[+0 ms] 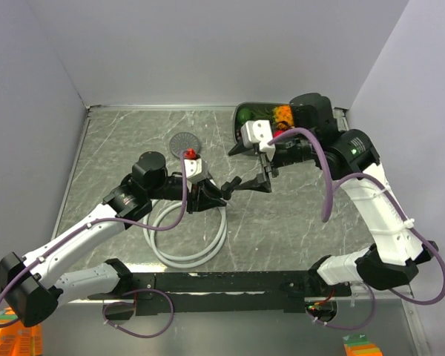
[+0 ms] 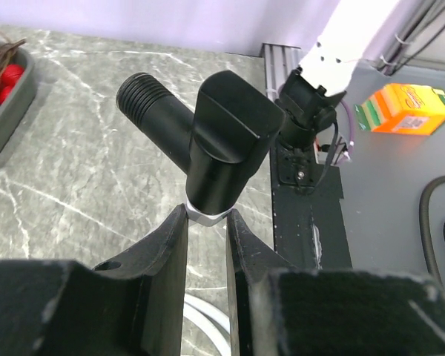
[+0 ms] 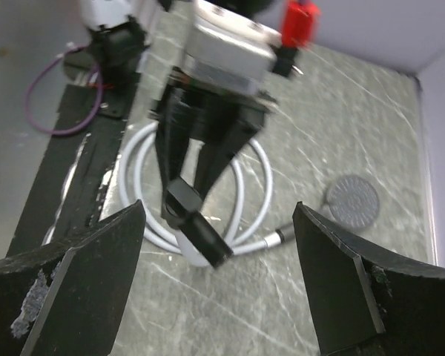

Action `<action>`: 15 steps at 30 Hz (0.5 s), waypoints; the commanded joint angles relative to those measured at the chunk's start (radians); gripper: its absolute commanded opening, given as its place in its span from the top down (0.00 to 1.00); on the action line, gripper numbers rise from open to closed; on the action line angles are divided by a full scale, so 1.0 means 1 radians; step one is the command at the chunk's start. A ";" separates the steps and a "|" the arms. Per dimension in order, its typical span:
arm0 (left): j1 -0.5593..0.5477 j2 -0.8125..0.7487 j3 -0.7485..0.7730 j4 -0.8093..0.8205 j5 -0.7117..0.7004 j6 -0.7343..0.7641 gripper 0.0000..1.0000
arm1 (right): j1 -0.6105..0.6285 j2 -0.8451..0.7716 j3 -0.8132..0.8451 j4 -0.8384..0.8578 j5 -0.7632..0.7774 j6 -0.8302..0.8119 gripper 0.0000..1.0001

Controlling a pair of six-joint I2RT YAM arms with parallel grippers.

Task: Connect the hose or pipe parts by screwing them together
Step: Install the adaptor on the pipeline.

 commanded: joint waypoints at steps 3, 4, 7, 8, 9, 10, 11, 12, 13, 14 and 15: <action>-0.019 0.010 0.023 0.046 0.069 0.028 0.99 | 0.062 0.087 0.039 -0.081 -0.040 -0.123 0.12; -0.019 0.010 0.026 0.043 0.067 0.030 0.99 | 0.064 0.098 0.041 -0.084 -0.039 -0.124 0.13; -0.021 0.010 0.034 0.034 0.075 0.037 0.99 | 0.068 0.138 0.064 -0.130 -0.033 -0.144 0.16; -0.022 0.010 0.037 0.034 0.078 0.036 0.99 | 0.070 0.147 0.074 -0.142 -0.040 -0.158 0.18; -0.022 0.008 0.041 0.034 0.081 0.037 0.99 | 0.068 0.161 0.078 -0.155 -0.042 -0.161 0.18; -0.022 0.008 0.040 0.034 0.083 0.037 0.99 | 0.068 0.165 0.076 -0.165 -0.042 -0.166 0.19; -0.022 0.005 0.040 0.034 0.084 0.037 0.99 | 0.068 0.170 0.067 -0.170 -0.042 -0.172 0.21; -0.022 0.005 0.038 0.034 0.084 0.037 0.99 | 0.068 0.168 0.061 -0.168 -0.040 -0.173 0.22; -0.022 0.003 0.037 0.034 0.084 0.037 0.99 | 0.067 0.167 0.050 -0.164 -0.043 -0.174 0.23; -0.022 0.002 0.035 0.034 0.083 0.037 0.99 | 0.068 0.165 0.048 -0.164 -0.049 -0.175 0.24; -0.022 0.000 0.035 0.034 0.080 0.037 0.99 | 0.067 0.162 0.047 -0.168 -0.059 -0.178 0.24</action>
